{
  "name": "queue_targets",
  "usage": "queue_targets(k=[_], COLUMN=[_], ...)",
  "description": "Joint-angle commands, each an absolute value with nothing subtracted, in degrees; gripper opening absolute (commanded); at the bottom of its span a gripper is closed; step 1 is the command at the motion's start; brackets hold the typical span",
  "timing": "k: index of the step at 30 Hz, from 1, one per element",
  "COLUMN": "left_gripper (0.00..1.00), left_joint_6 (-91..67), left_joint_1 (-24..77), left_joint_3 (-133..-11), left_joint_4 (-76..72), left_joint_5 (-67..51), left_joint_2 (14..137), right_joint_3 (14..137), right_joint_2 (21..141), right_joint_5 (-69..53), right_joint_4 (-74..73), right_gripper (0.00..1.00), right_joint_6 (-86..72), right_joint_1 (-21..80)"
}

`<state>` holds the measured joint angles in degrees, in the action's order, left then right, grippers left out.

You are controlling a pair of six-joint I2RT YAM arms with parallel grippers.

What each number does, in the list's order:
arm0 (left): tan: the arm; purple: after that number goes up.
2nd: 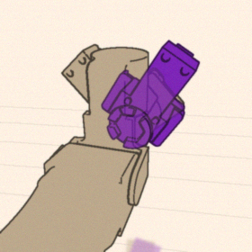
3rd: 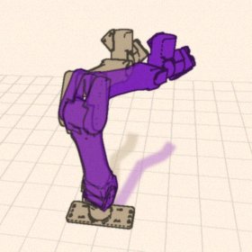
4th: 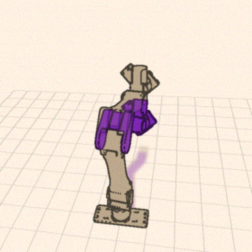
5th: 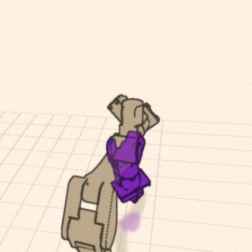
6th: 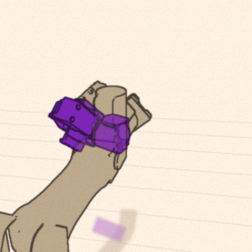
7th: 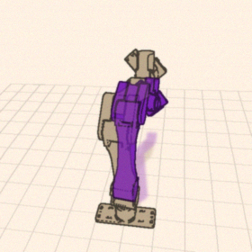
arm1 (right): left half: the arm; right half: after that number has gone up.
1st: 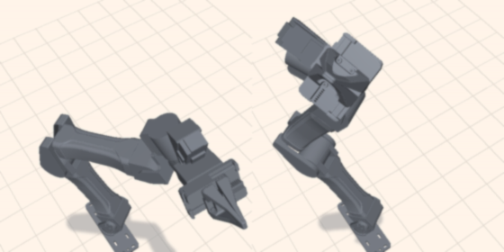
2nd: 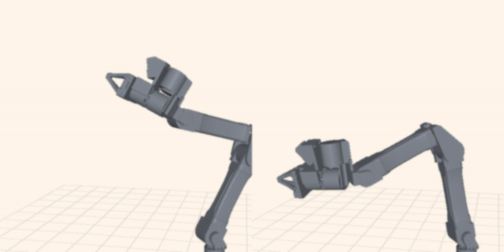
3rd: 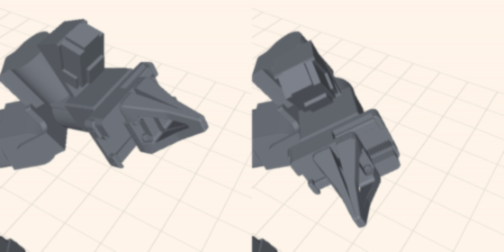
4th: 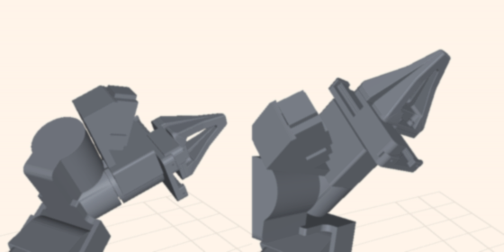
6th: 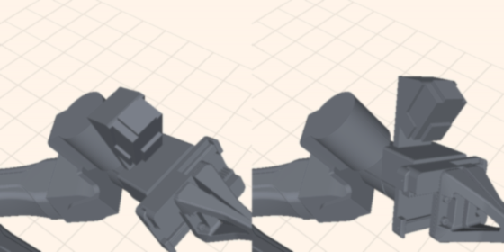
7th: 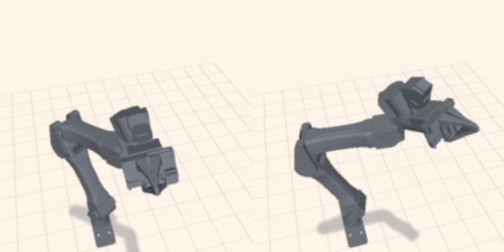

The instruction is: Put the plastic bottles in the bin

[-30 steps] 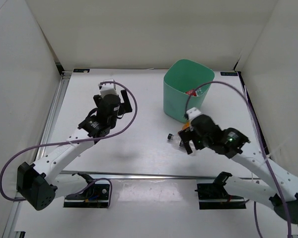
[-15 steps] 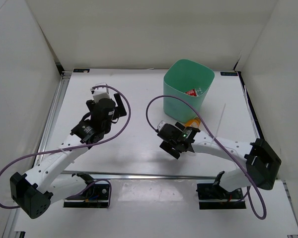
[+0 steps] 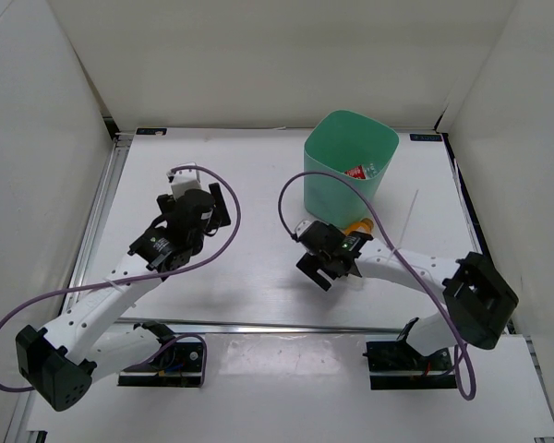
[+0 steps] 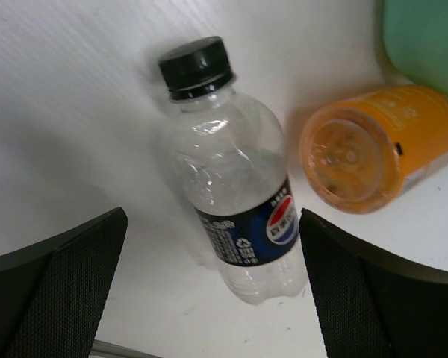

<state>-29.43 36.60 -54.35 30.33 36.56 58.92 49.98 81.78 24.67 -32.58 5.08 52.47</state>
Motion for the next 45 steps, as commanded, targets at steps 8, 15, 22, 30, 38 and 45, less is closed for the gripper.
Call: queue_targets(k=[8,15,22,30,38,45], left_gripper=[1.00,1.00,1.00,1.00,1.00,1.00], left_joint_6=[-30.8,-31.9,-33.0,-33.5,-30.6,-30.0], left_joint_1=[36.9,36.9,36.9,36.9,36.9,36.9], left_joint_3=[-54.1,-53.0,-51.9,-52.6,-54.7,-55.2], left_joint_4=[33.9,35.1,36.3,36.8,37.4,37.4], left_joint_5=[38.1,39.2,40.3,41.0,40.3,40.3], left_joint_2=[58.0,56.9,55.6,57.9,60.5,61.0], right_joint_3=[51.3,53.6,68.8,103.1,129.7,130.8], right_joint_2=[85.8,87.6,90.9,91.6,94.8,99.4], right_joint_5=[18.2,14.2,19.2,34.8,35.8,21.0], right_joint_4=[-31.6,-34.2,-46.4,-53.0,-49.8,-47.4], right_gripper=[0.92,0.53,0.18,0.13,0.17,0.51], right_joint_6=[1.0,-0.1,-6.2,-7.8,-15.0,-17.1], right_joint_1=[52.5,52.5,57.2,55.9,35.2,23.1])
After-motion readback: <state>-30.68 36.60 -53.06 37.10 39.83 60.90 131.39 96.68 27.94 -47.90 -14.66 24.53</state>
